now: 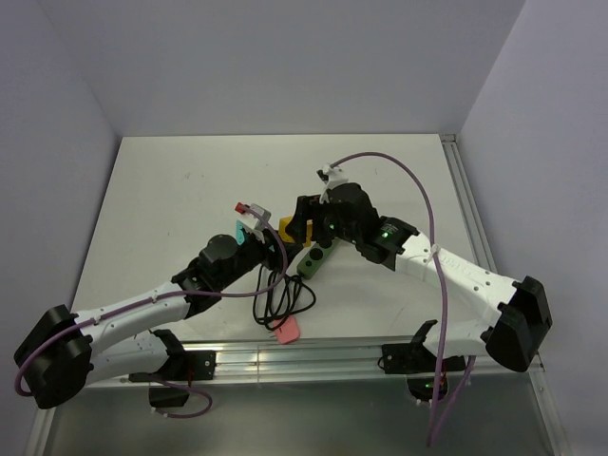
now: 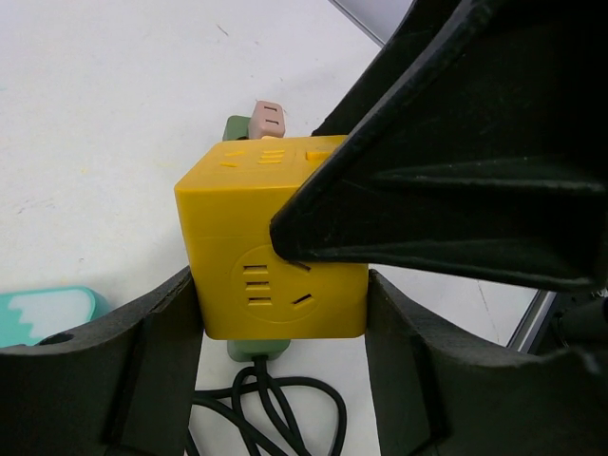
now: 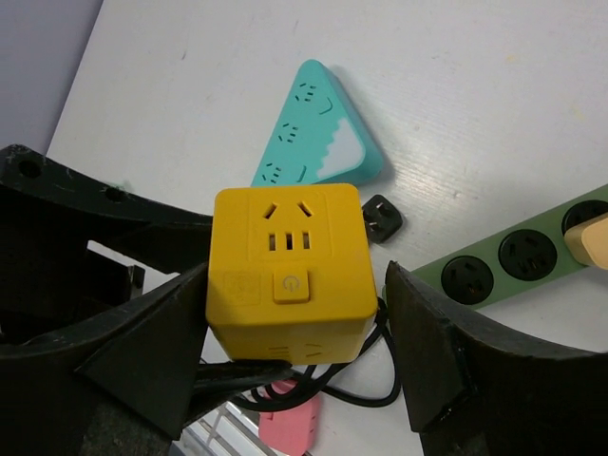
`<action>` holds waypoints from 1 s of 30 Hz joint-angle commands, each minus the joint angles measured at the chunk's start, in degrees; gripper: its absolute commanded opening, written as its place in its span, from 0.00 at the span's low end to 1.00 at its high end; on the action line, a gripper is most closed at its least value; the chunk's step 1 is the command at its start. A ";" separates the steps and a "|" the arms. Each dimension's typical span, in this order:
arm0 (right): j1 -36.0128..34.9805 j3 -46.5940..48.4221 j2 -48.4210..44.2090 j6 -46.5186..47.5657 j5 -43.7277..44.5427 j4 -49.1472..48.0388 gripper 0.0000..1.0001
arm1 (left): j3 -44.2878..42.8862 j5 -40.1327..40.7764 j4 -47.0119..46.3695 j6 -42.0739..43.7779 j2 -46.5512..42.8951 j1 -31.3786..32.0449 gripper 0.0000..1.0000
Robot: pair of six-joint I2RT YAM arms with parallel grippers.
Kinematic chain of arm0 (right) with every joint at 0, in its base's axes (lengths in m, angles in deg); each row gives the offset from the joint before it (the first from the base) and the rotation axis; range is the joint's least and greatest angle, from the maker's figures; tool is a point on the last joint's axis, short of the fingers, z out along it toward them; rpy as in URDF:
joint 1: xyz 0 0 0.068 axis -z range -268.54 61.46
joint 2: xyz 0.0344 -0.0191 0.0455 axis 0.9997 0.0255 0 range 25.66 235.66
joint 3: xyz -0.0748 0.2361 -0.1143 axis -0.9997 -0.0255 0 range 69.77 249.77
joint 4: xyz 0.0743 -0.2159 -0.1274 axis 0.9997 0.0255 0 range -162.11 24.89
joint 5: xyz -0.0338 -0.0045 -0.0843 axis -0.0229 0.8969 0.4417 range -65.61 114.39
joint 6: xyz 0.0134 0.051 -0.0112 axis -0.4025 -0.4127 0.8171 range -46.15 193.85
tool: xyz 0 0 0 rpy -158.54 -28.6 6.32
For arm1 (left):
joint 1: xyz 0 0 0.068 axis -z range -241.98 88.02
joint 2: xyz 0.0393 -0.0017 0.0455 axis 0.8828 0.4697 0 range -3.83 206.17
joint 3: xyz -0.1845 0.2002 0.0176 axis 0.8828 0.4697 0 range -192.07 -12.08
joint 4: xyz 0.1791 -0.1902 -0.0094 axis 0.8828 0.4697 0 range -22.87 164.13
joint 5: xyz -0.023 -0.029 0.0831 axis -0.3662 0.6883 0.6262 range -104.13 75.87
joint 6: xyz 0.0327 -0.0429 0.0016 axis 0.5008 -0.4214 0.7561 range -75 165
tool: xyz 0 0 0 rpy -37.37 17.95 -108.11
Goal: Insert the plug
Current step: Adjust the plug.
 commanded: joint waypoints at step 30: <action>0.89 9.70 8.15 3.57 -9.41 10.36 0.87 | -0.80 0.70 -2.92 1.53 -2.69 0.03 0.00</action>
